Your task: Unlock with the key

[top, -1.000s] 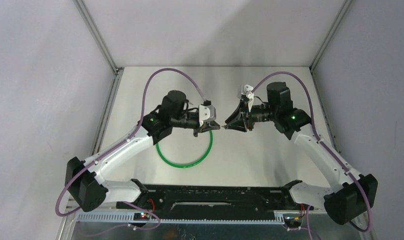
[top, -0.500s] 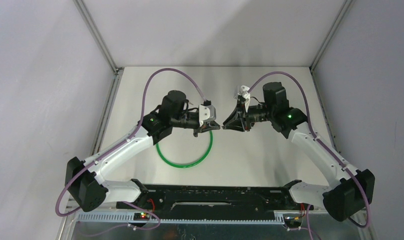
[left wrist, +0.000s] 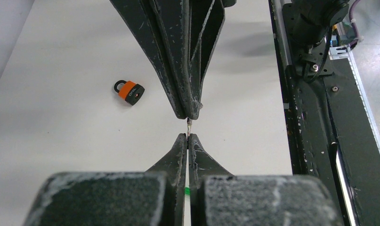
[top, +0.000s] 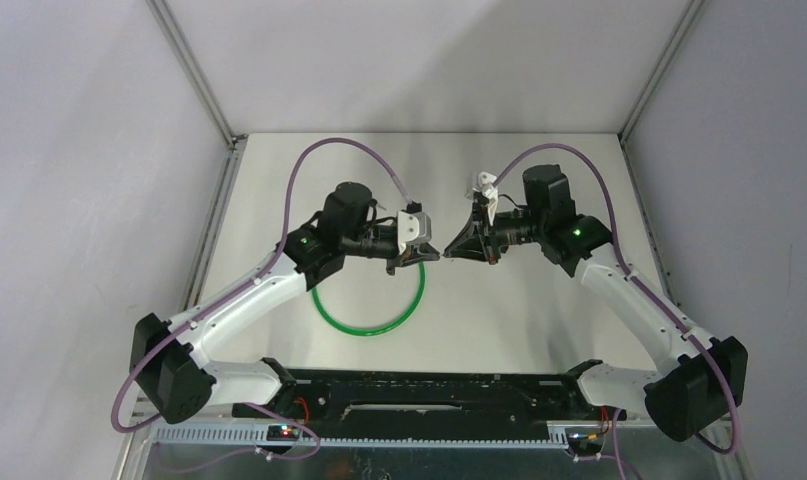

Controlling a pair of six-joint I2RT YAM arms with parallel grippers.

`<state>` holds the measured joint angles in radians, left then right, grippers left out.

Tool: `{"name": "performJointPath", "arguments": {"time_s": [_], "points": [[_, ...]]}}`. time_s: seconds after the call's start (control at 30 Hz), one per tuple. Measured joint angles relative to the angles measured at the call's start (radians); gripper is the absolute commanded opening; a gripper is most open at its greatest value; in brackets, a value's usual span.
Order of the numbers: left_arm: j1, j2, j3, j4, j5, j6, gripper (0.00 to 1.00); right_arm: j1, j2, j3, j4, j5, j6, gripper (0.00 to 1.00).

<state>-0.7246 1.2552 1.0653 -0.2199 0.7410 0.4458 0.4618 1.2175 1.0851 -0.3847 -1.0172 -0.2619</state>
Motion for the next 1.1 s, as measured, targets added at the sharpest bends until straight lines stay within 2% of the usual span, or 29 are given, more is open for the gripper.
{"name": "performJointPath", "arguments": {"time_s": [0.3,0.43,0.57,0.63,0.73,0.87,1.0,1.1], "points": [[0.000,-0.001,-0.023,0.030,0.004,0.000,0.00,-0.004,-0.001,0.000,-0.005,0.000,-0.001,0.00],[0.000,-0.001,-0.024,0.040,0.006,0.000,0.05,-0.006,-0.006,0.000,-0.004,0.001,-0.001,0.00],[0.000,-0.001,-0.024,0.042,0.007,0.000,0.24,-0.007,-0.012,0.000,-0.005,0.003,-0.005,0.00],[0.000,0.000,-0.024,0.037,0.006,0.002,0.40,-0.008,-0.013,0.000,-0.009,0.008,-0.016,0.00],[0.000,0.000,-0.024,0.024,-0.009,0.007,0.70,-0.013,-0.013,0.000,-0.028,0.022,-0.044,0.00],[0.019,0.000,-0.024,0.000,-0.051,0.002,0.91,-0.036,-0.014,0.000,-0.069,0.031,-0.089,0.00],[0.105,0.003,-0.024,-0.023,-0.127,-0.029,0.94,-0.071,-0.014,0.000,-0.128,0.036,-0.138,0.00],[0.182,0.042,-0.017,-0.058,-0.246,-0.057,0.94,-0.100,-0.032,-0.026,-0.135,0.042,-0.161,0.00]]}}
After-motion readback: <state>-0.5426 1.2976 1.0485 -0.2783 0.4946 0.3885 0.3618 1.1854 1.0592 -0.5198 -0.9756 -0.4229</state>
